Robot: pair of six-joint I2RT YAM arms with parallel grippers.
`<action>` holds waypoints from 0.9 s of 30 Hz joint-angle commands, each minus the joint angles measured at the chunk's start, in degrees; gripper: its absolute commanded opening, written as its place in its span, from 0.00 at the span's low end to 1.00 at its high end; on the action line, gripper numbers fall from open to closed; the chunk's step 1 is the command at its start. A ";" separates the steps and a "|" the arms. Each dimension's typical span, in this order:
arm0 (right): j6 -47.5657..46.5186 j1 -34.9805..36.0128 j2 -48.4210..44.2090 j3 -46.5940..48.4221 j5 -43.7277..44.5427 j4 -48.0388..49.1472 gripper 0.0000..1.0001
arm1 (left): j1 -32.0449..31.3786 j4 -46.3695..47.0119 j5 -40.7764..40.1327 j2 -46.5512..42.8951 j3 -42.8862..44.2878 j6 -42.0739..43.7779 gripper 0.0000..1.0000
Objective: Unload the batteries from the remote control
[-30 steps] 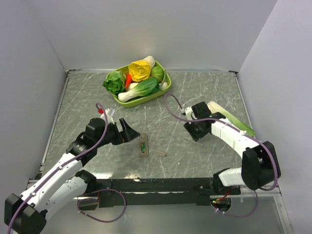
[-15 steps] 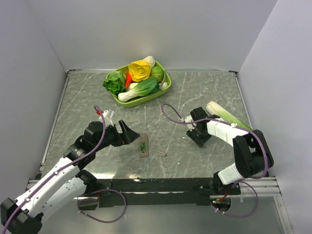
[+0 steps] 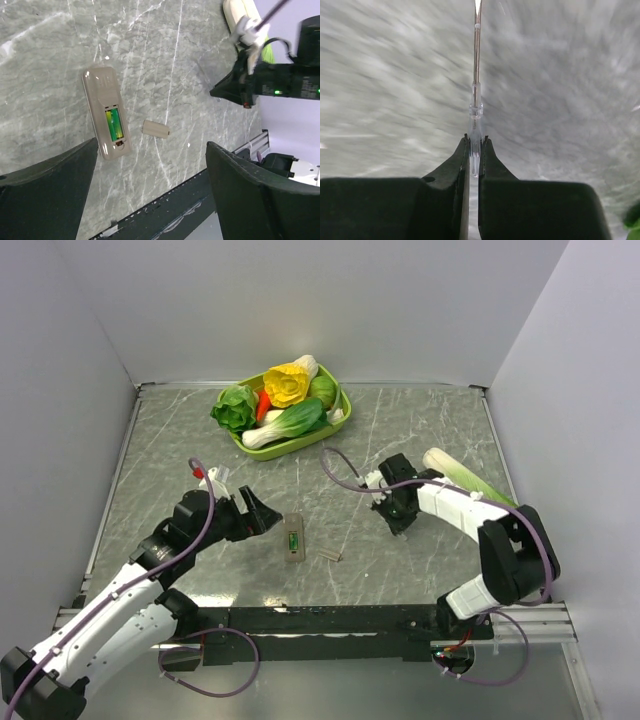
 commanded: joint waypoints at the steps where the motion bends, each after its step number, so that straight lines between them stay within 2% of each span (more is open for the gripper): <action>1: 4.28 2.68 -8.62 5.01 -7.11 1.38 0.00 | 0.67 2.12 3.82 1.09 2.53 -2.70 0.91; 5: 8.67 11.35 -17.92 3.44 -12.12 8.75 0.00 | 1.11 7.22 8.75 3.73 3.05 -6.92 0.86; 10: 15.18 16.39 -21.02 3.17 -15.82 13.69 0.00 | 1.20 15.57 13.42 8.20 4.55 -7.46 0.81; 12: 15.89 18.75 -21.29 3.43 -14.17 14.83 0.00 | 1.20 17.68 13.25 9.79 5.60 -7.37 0.82; 18: 15.54 20.26 -21.73 3.52 -11.61 14.66 0.00 | 1.11 27.95 16.84 15.59 6.22 -9.82 0.82; 22: 16.24 20.88 -22.69 1.77 -11.51 16.23 0.00 | 0.32 28.50 16.33 20.51 7.10 -10.27 0.83; 25: 15.80 20.88 -23.40 0.18 -14.33 18.61 0.00 | 0.23 31.12 16.49 23.33 6.75 -9.92 0.77; 27: 15.72 20.97 -22.96 0.18 -14.94 18.97 0.00 | 0.23 34.20 17.72 25.25 6.13 -10.53 0.69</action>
